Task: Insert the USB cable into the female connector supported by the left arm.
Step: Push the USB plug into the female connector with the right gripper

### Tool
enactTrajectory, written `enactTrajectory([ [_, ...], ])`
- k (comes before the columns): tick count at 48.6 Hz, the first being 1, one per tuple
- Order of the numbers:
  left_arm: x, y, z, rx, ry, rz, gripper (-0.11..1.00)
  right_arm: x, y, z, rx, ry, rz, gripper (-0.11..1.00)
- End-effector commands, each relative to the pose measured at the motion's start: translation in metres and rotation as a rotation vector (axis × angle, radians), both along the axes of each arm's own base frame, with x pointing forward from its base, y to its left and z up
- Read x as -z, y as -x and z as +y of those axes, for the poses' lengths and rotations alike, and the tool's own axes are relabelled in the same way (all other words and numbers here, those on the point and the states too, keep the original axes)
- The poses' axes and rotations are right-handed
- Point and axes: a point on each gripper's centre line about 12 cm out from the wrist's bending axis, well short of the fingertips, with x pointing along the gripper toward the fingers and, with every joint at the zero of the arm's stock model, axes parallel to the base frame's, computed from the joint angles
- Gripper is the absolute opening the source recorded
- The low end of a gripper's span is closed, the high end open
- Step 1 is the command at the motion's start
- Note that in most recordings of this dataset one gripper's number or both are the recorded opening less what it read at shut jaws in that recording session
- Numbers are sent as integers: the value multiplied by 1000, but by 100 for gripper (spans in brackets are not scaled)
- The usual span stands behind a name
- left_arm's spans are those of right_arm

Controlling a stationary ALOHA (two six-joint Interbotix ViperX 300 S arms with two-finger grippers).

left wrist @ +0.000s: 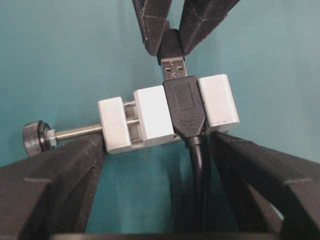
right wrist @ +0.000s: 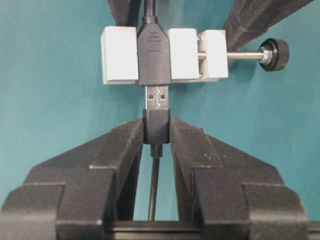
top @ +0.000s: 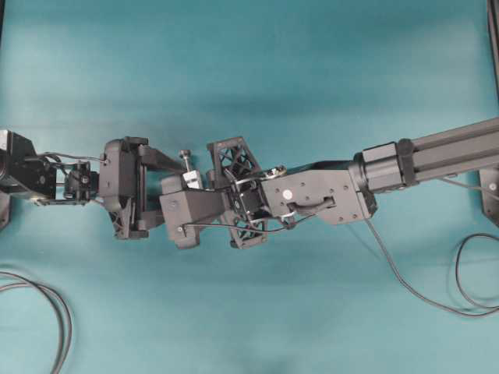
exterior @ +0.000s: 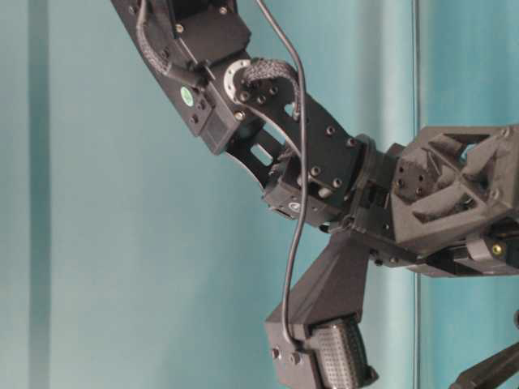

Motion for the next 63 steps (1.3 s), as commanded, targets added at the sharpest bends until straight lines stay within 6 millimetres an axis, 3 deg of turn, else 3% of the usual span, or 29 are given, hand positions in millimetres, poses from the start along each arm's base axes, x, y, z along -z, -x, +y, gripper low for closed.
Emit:
enactTrajectory([
  [1,-5,-2,-9,31,2,-15,90,-20,-10,2,-9,-15,-78,21],
  [34,-8,-3,-12,45,-1,-11,90,-16,-6,13,-26,-24,-64,21],
  [63,-10,-11,-17,58,0,-15,90,-14,-29,15,-31,-26,-98,21],
])
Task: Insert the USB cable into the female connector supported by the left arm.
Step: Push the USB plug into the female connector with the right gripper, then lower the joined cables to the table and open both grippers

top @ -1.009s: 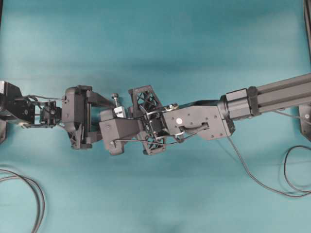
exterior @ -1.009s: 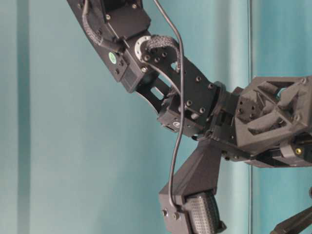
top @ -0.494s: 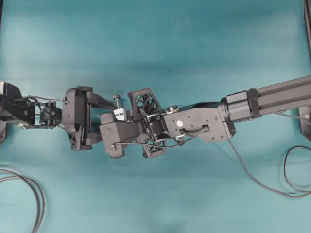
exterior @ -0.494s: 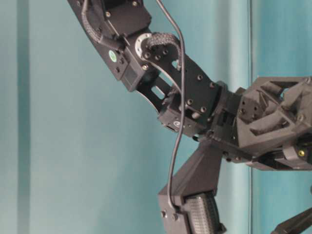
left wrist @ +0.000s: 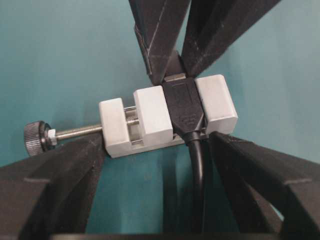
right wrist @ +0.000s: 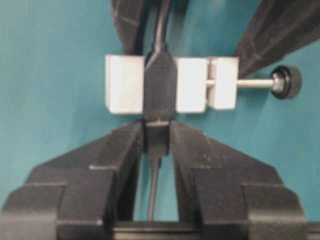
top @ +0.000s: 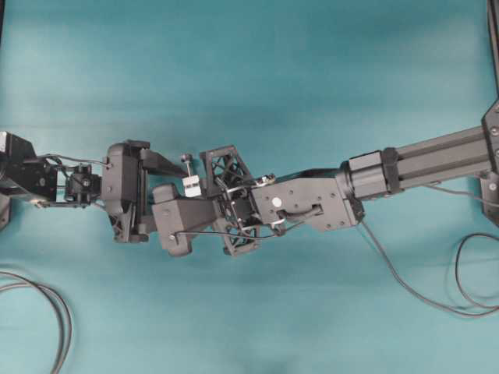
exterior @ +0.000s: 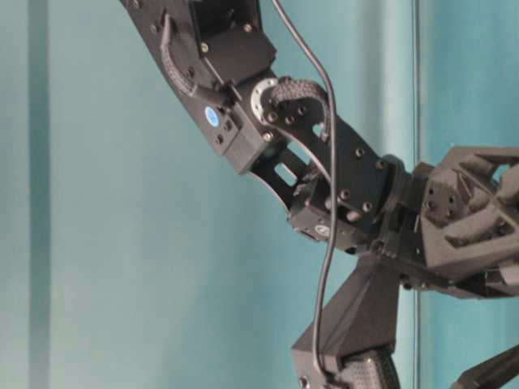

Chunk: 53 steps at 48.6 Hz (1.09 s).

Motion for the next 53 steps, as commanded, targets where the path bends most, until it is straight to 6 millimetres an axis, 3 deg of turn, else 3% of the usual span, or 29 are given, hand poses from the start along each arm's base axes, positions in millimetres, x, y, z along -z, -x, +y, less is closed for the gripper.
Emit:
enactTrajectory([
  [1,-8,-9,-11,41,-3,-35,90,-26,-15,6,-16,-11,-88,21],
  [53,-12,-22,-18,59,0,-38,90,-42,-16,12,-62,-6,-138,21],
])
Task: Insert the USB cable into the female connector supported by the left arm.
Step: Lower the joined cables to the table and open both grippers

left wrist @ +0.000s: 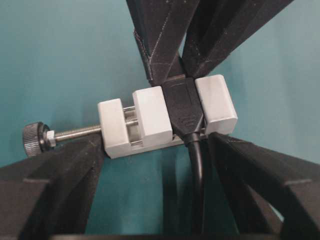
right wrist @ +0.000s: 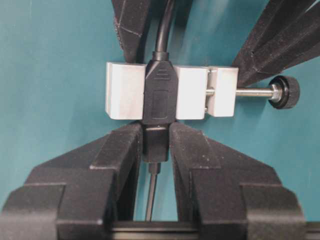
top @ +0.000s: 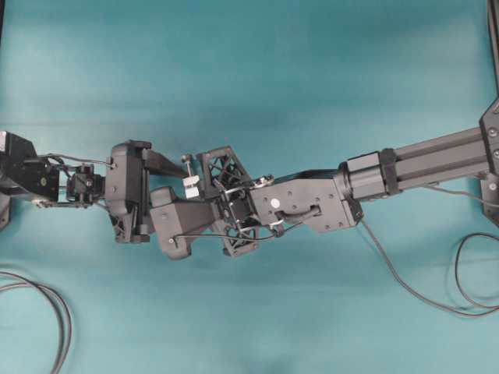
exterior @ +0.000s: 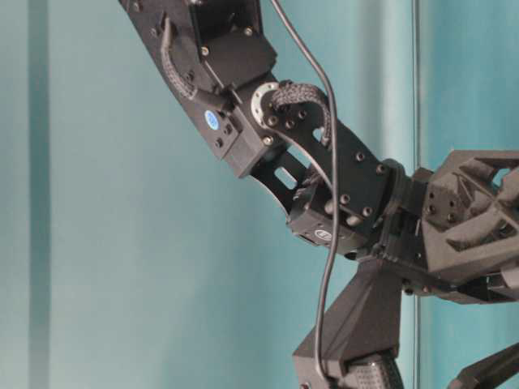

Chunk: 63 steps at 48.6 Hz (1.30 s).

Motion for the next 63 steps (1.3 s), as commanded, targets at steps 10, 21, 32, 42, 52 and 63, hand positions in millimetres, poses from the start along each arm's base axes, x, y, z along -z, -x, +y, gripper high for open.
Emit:
enactTrajectory([
  [10,-12,-17,-19,63,2,-60,90,-41,-4,5,-24,-19,-118,21],
  [21,-15,-10,-20,68,3,-40,90,-36,14,1,-19,-11,-76,67],
  [32,-18,-3,-23,76,6,-20,90,-28,26,0,-17,-9,-44,62],
  [42,-17,7,-22,74,9,11,90,-22,33,1,-22,-8,-25,61],
  [52,-20,7,-22,74,9,4,90,-23,32,2,-30,-16,-47,59],
  [63,-19,10,-22,72,10,22,90,-28,32,2,-32,-18,-60,56],
])
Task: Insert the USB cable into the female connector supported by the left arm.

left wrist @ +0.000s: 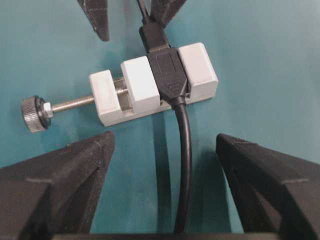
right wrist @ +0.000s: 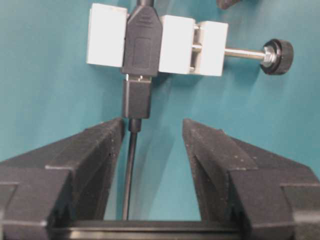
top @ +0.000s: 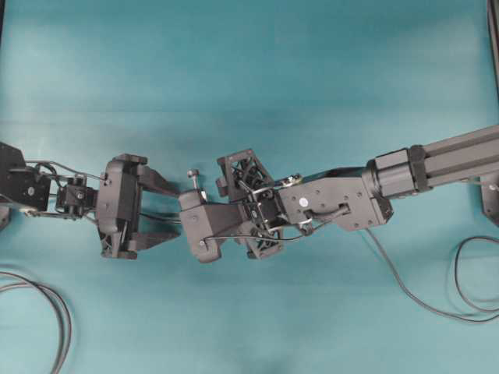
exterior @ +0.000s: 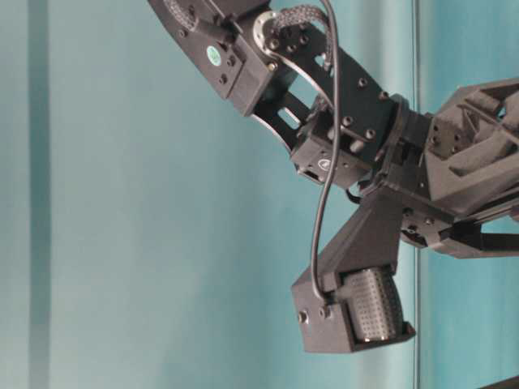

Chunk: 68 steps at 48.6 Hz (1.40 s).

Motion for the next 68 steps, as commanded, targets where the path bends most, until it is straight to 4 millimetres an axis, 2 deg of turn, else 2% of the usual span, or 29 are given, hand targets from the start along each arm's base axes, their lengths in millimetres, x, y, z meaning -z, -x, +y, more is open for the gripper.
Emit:
enactTrajectory([
  [1,-10,0,-2,1,11,-25,90,-34,-4,2,-3,-11,-82,56],
  [5,-17,3,-1,-7,16,-32,90,-55,-1,2,9,-25,-125,56],
  [10,-37,9,1,-25,30,-82,90,-83,7,-1,37,-54,-189,57],
  [16,-62,17,4,-38,45,-145,90,-102,25,-4,75,-101,-243,57],
  [23,-73,30,5,-36,49,-121,90,-103,49,-7,157,-187,-271,57],
  [34,-92,46,6,-32,57,-121,90,-122,90,-18,320,-380,-388,56],
  [46,-110,76,11,-34,67,-218,90,-130,149,-21,290,-454,-496,57],
  [51,-114,90,15,-40,66,-257,89,-137,180,-28,275,-489,-595,57],
  [61,-114,108,18,-42,59,-223,89,-128,232,-40,266,-524,-737,57],
  [68,-112,116,22,-57,50,-190,89,-119,258,-56,344,-480,-763,56],
])
